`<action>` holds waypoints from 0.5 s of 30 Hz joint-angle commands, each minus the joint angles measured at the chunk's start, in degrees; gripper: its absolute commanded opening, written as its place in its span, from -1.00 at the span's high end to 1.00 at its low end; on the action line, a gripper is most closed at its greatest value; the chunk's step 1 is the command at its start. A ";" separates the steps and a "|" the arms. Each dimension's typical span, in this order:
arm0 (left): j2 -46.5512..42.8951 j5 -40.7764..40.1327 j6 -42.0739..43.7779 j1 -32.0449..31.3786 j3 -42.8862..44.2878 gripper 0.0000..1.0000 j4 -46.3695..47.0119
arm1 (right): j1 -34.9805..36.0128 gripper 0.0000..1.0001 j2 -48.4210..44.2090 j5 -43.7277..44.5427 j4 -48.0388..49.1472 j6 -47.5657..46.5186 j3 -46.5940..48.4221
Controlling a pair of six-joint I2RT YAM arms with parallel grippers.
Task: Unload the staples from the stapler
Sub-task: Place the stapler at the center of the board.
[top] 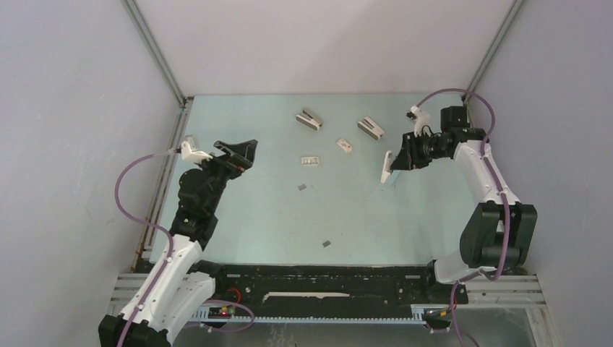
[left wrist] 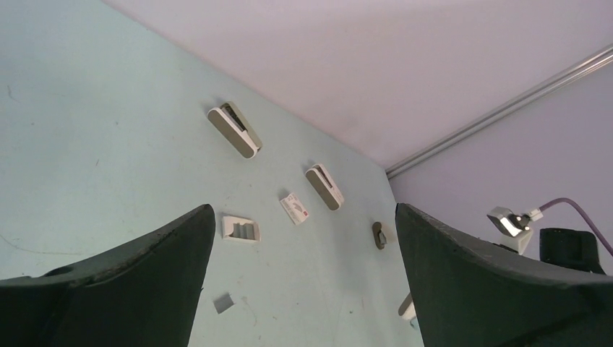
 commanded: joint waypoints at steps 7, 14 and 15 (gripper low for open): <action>0.27 0.30 -0.23 0.73 -1.14 -1.00 3.70 | -2.90 1.00 9.24 12.74 -9.61 -6.81 14.31; 0.89 0.62 -0.75 0.89 -2.24 -1.00 4.62 | -4.65 1.00 17.39 20.39 -13.80 -8.63 23.24; 1.01 0.66 -0.76 0.89 -2.24 -1.00 4.66 | -4.82 1.00 18.65 21.44 -14.26 -8.69 24.55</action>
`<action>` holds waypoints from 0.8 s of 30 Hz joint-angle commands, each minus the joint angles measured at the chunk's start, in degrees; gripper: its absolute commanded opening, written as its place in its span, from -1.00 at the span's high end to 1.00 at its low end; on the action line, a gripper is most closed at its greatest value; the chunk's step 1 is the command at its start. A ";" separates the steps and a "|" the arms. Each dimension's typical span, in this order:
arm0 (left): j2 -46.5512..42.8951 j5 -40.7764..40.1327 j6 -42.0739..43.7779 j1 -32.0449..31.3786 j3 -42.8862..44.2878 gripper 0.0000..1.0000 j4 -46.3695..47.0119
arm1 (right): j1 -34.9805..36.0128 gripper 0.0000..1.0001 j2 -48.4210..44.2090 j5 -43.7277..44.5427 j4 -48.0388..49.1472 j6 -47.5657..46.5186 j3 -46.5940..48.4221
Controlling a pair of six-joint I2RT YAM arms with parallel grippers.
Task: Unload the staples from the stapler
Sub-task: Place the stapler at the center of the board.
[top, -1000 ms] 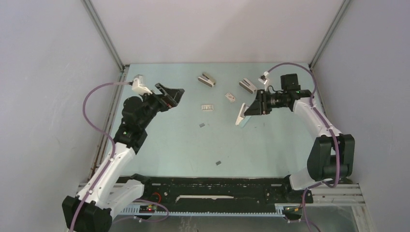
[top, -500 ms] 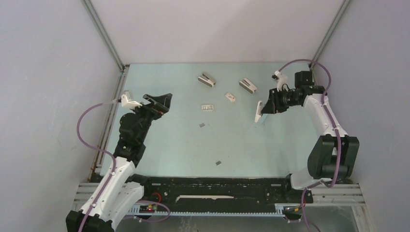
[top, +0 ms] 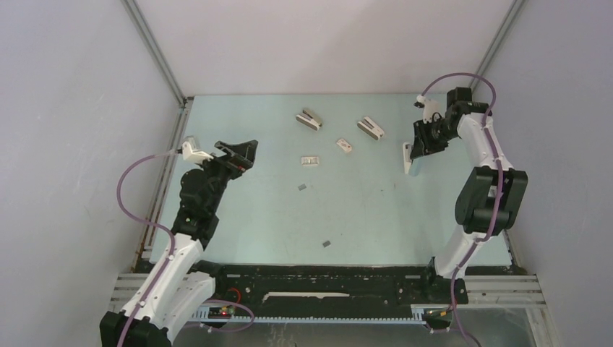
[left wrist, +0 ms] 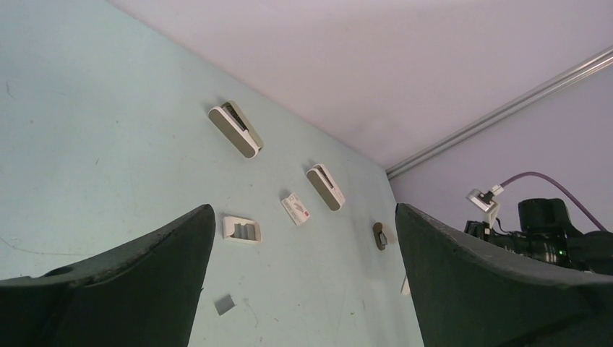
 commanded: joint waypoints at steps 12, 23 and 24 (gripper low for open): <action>2.87 1.36 -0.56 0.69 0.04 -1.00 1.68 | -1.24 1.00 21.81 13.61 -3.21 0.82 24.84; 6.46 2.58 -3.10 0.77 1.96 -1.00 1.68 | 0.07 1.00 31.93 19.93 0.14 3.22 36.48; 6.86 2.76 -3.44 0.76 2.13 -1.00 1.75 | 0.14 0.97 32.54 20.11 0.38 3.39 36.67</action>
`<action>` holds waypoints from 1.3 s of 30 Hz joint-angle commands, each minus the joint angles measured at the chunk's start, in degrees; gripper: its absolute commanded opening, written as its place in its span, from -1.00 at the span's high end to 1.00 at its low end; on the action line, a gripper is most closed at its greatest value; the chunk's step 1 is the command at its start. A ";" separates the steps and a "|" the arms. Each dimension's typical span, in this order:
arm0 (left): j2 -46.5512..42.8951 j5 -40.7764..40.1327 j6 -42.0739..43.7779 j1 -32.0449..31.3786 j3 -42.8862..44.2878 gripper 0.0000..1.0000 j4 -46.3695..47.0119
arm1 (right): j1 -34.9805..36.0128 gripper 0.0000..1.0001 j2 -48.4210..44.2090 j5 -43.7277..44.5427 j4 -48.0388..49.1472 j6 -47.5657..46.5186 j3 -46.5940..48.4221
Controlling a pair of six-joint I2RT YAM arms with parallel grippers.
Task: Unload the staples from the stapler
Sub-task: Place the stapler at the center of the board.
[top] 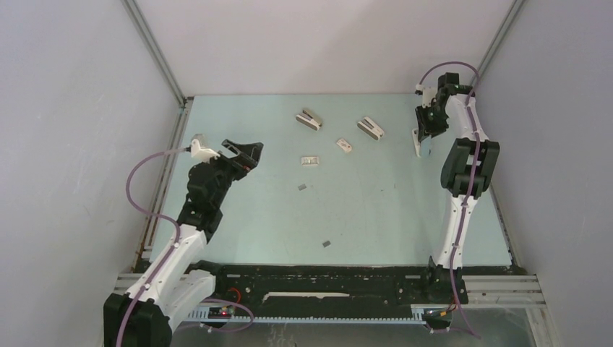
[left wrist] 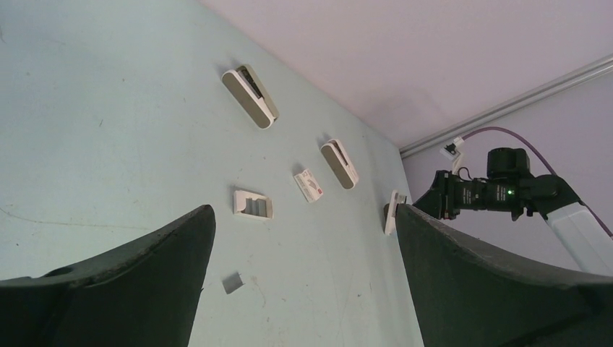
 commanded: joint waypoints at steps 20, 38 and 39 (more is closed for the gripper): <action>5.44 4.43 -3.76 0.56 6.21 -1.00 1.08 | 1.38 -0.03 5.73 3.84 6.28 3.25 7.45; 5.03 6.10 -2.20 0.56 6.94 -1.00 1.60 | 2.15 -0.62 -4.20 -11.20 6.66 -0.04 7.15; 4.81 6.14 -2.12 0.52 6.85 -1.00 1.60 | 2.33 -0.62 -4.57 -13.86 6.36 -0.12 7.11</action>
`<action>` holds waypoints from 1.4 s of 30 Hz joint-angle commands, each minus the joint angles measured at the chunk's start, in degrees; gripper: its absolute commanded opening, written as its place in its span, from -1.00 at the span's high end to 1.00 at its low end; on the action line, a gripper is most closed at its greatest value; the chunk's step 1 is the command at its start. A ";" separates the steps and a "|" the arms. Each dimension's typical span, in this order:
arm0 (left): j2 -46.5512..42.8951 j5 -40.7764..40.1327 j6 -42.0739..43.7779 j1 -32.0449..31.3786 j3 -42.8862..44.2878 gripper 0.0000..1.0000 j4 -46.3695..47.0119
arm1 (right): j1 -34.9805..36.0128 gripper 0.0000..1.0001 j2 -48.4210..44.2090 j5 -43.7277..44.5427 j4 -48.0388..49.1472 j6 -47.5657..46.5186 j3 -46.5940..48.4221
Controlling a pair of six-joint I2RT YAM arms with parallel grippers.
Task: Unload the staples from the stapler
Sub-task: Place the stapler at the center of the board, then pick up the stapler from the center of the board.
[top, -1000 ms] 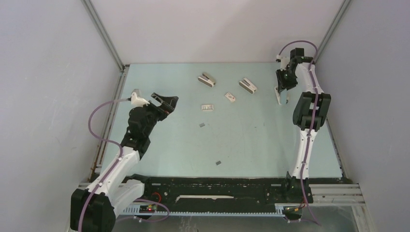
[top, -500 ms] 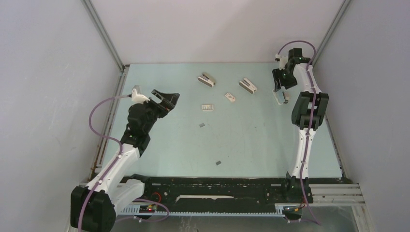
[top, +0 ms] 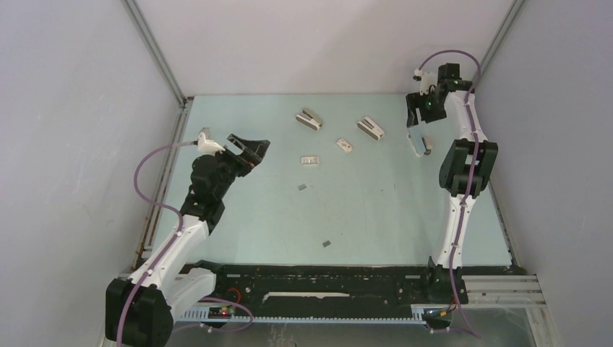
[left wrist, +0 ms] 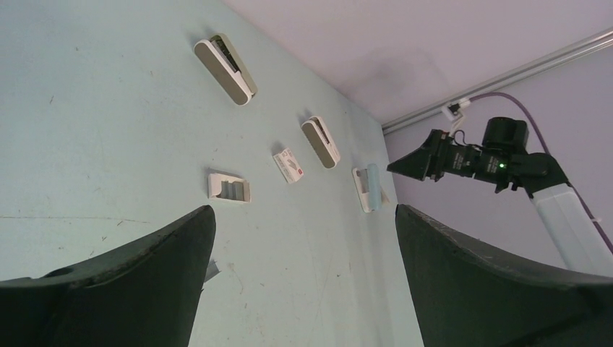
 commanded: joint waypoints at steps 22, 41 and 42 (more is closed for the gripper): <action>-0.71 -1.18 3.15 0.56 4.65 -1.00 1.08 | 5.61 -0.64 -4.28 -32.55 -0.22 -12.04 -0.40; 6.63 -1.53 2.95 0.65 9.19 -1.00 1.63 | 13.93 -0.89 9.04 -1.98 5.43 -14.89 6.19; 6.81 -1.58 2.93 0.54 9.24 -1.00 1.64 | 13.97 -0.88 9.52 -1.53 5.75 -14.88 6.21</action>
